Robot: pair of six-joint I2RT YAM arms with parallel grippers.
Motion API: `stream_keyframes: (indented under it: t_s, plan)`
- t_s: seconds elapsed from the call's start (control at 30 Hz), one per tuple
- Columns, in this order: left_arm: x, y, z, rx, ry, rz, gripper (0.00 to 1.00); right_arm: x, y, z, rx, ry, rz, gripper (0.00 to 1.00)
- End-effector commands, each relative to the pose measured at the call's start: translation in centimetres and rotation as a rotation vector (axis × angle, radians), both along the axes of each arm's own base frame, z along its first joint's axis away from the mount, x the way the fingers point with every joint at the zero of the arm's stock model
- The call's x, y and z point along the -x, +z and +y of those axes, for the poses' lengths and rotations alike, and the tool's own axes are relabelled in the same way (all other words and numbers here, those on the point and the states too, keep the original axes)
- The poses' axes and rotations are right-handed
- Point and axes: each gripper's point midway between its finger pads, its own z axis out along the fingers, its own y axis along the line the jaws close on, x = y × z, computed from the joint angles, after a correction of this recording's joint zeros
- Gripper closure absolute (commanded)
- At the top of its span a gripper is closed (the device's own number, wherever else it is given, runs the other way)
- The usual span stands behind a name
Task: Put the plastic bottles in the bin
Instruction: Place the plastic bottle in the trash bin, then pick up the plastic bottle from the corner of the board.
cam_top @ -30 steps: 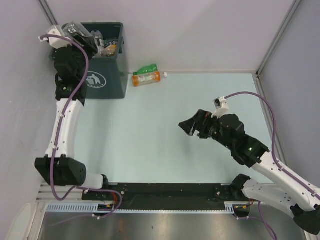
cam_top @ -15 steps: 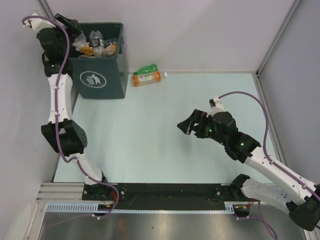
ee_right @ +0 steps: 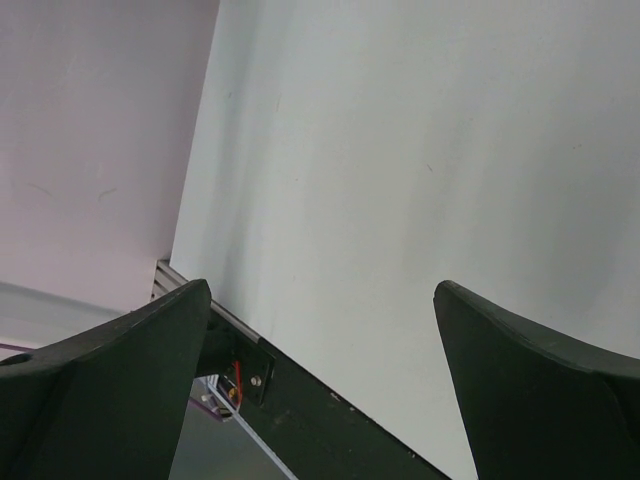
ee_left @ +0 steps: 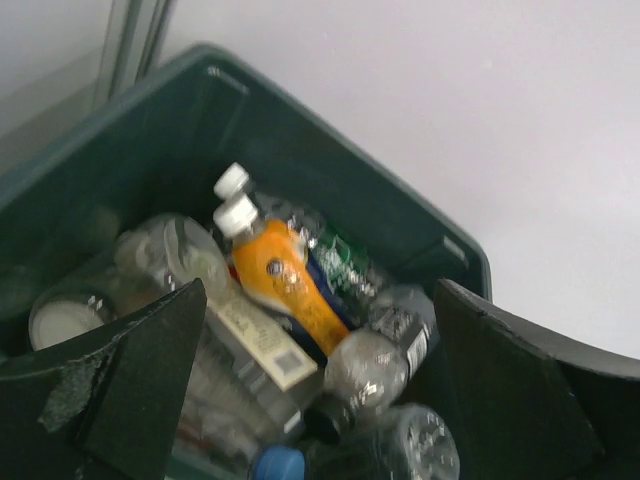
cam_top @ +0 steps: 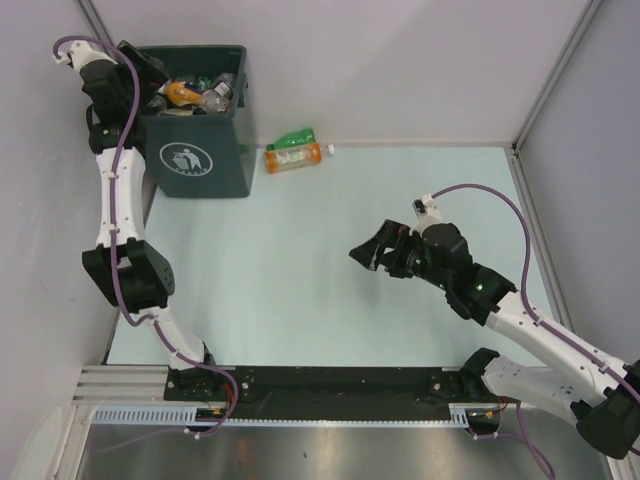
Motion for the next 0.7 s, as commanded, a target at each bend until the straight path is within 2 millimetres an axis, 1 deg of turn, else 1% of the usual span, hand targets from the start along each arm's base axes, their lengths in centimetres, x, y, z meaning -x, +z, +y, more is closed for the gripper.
stream_keyframes:
  t_s: [0.0,0.03,0.07,0.1,0.13,0.17,0.2,0.23,0.27,0.3,0.33,0.37,0.4,0.43,0.47,0.5,0.53,0.57,0.6,0.63,0.67]
  plan:
    - [4.1,5.0,-1.9,-0.002,-0.058,-0.101,0.00,0.2,1.2,-0.7,-0.041,-0.027,-0.029,0.00]
    - [4.5,5.1,-2.2,0.005,-0.066,-0.104,0.00,0.2,1.2,-0.8,-0.038,-0.035,-0.029,0.00]
    - [5.8,6.4,-2.7,0.002,-0.074,-0.132,0.00,0.2,1.0,-1.2,-0.034,-0.053,-0.024,0.00]
    - [6.2,5.3,-3.2,0.020,-0.092,-0.113,0.00,0.3,0.7,-1.3,-0.034,-0.056,-0.014,0.00]
    - [6.7,5.4,-3.7,0.019,-0.106,-0.116,0.00,0.0,0.7,-1.6,-0.031,-0.083,-0.018,0.00]
    - [8.3,6.7,-4.7,0.005,-0.124,-0.144,0.00,0.0,0.5,-1.8,-0.028,-0.093,-0.014,0.00]
    - [8.6,5.7,-5.3,-0.012,-0.129,-0.121,0.00,0.0,0.7,-1.9,-0.034,-0.094,-0.017,0.00]
    - [9.3,5.8,-5.9,-0.030,-0.139,-0.126,0.00,0.1,0.3,-1.9,-0.032,-0.098,-0.005,0.00]
    - [10.9,6.9,-7.5,-0.048,-0.164,-0.152,0.00,0.0,0.2,-2.0,-0.032,-0.106,-0.001,0.00]
    - [11.2,5.2,-8.2,-0.051,-0.175,-0.123,0.00,0.0,0.0,-2.0,-0.031,-0.115,0.007,0.00]
    - [11.9,4.9,-9.0,-0.055,-0.193,-0.124,0.00,-0.1,-0.4,-2.1,-0.032,-0.125,0.019,0.00]
    - [13.6,5.5,-10.4,-0.058,-0.215,-0.147,0.00,-0.3,-0.4,-2.1,-0.032,-0.133,0.019,0.00]
    - [13.7,3.2,-10.9,-0.034,-0.224,-0.122,0.00,-0.5,-0.5,-2.2,-0.035,-0.145,0.019,0.00]
    - [14.4,2.4,-11.7,-0.034,-0.249,-0.120,0.00,-0.8,-0.9,-2.1,-0.027,-0.156,0.028,0.00]
    - [15.9,2.6,-12.6,-0.028,-0.267,-0.141,0.00,-1.2,-0.8,-1.9,-0.035,-0.161,0.018,0.00]
    - [16.1,-0.1,-13.1,-0.002,-0.279,-0.093,0.00,-1.5,-0.8,-1.7,-0.032,-0.162,0.011,0.00]
    - [16.8,-0.6,-13.9,-0.005,-0.309,-0.093,0.00,-2.1,-0.5,-1.2,-0.045,-0.159,-0.009,0.00]
    - [17.8,-1.9,-14.1,-0.002,-0.314,-0.071,0.00,-2.5,-0.3,-1.0,-0.045,-0.156,-0.030,0.00]
    - [18.4,-2.6,-14.4,-0.007,-0.321,-0.057,0.00,-3.0,0.0,-0.8,-0.053,-0.161,-0.045,0.00]
    - [19.0,-3.6,-14.5,-0.012,-0.328,-0.032,0.00,-4.0,0.0,-0.4,-0.060,-0.176,-0.056,0.01]
    - [20.1,-4.7,-14.6,-0.014,-0.331,-0.015,0.00,-4.9,0.6,-0.3,-0.071,-0.201,-0.069,0.00]
